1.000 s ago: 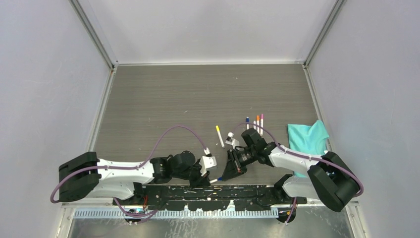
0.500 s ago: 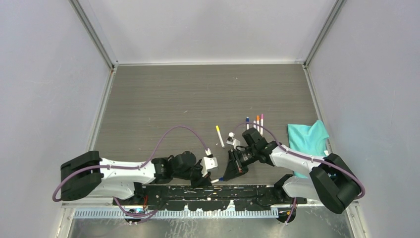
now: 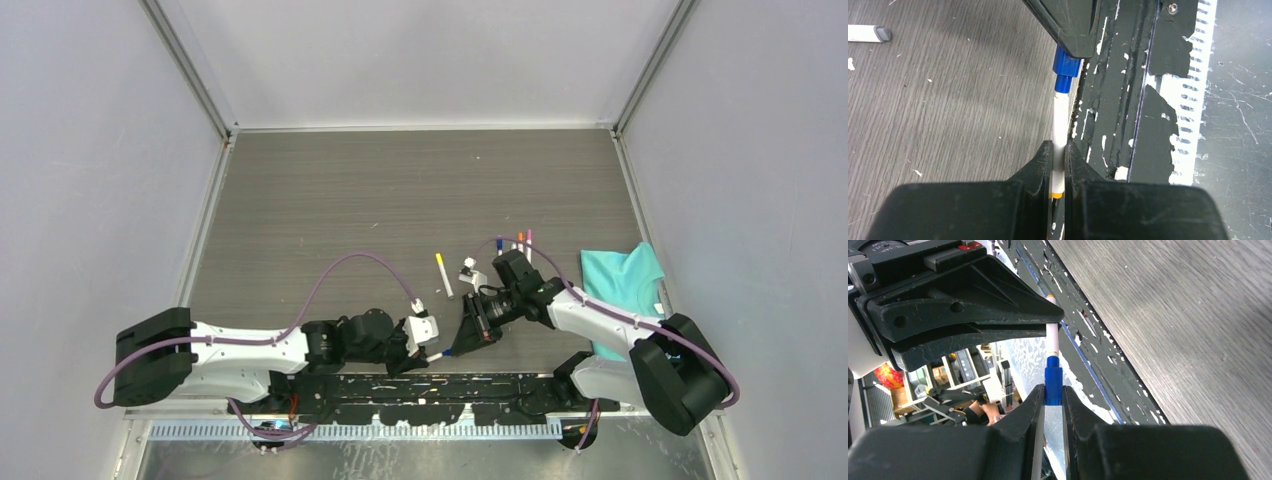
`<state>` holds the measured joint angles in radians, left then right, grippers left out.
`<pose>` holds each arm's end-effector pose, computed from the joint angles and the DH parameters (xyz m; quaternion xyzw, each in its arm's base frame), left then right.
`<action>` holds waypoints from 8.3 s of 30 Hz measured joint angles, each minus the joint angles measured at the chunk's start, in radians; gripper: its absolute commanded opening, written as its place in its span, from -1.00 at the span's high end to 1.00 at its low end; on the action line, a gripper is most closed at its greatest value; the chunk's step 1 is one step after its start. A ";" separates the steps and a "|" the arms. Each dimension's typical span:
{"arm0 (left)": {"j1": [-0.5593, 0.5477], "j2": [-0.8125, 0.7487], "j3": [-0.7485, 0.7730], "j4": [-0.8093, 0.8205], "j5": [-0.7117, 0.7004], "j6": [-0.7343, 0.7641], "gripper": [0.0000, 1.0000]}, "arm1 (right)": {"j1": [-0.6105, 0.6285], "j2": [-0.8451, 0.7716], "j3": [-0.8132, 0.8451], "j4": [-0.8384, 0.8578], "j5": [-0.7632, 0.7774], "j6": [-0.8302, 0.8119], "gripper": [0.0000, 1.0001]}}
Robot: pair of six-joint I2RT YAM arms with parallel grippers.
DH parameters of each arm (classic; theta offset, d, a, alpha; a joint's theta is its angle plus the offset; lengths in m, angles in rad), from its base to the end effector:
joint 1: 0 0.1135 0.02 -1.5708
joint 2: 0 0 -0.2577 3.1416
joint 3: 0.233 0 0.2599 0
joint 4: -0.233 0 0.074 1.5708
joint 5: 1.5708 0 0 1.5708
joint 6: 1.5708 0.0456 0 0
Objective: Insert the pens into the pen caps
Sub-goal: Press the pen cap onto the pen.
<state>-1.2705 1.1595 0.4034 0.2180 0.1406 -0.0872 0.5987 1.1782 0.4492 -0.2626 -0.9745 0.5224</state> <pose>0.0662 -0.2354 0.1588 0.5126 0.7007 -0.3568 0.3449 0.1477 0.1464 0.1445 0.1659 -0.8411 -0.5142 0.0248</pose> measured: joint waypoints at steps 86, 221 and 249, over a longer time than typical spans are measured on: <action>0.001 -0.014 -0.060 0.224 -0.248 -0.308 0.99 | -0.043 -0.212 -0.197 0.600 0.241 0.341 0.98; 0.191 0.278 -0.027 0.255 0.204 -0.422 0.99 | 0.208 -0.023 -0.191 0.591 0.447 0.094 0.98; 0.186 0.264 -0.061 0.307 0.181 -0.425 1.00 | 0.189 0.006 -0.224 0.632 0.477 0.365 0.98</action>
<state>-1.0843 1.4239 0.3428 0.5255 0.3214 -0.5121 0.7876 1.1847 0.2253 0.3698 -0.4973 0.8871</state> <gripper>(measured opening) 0.053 0.215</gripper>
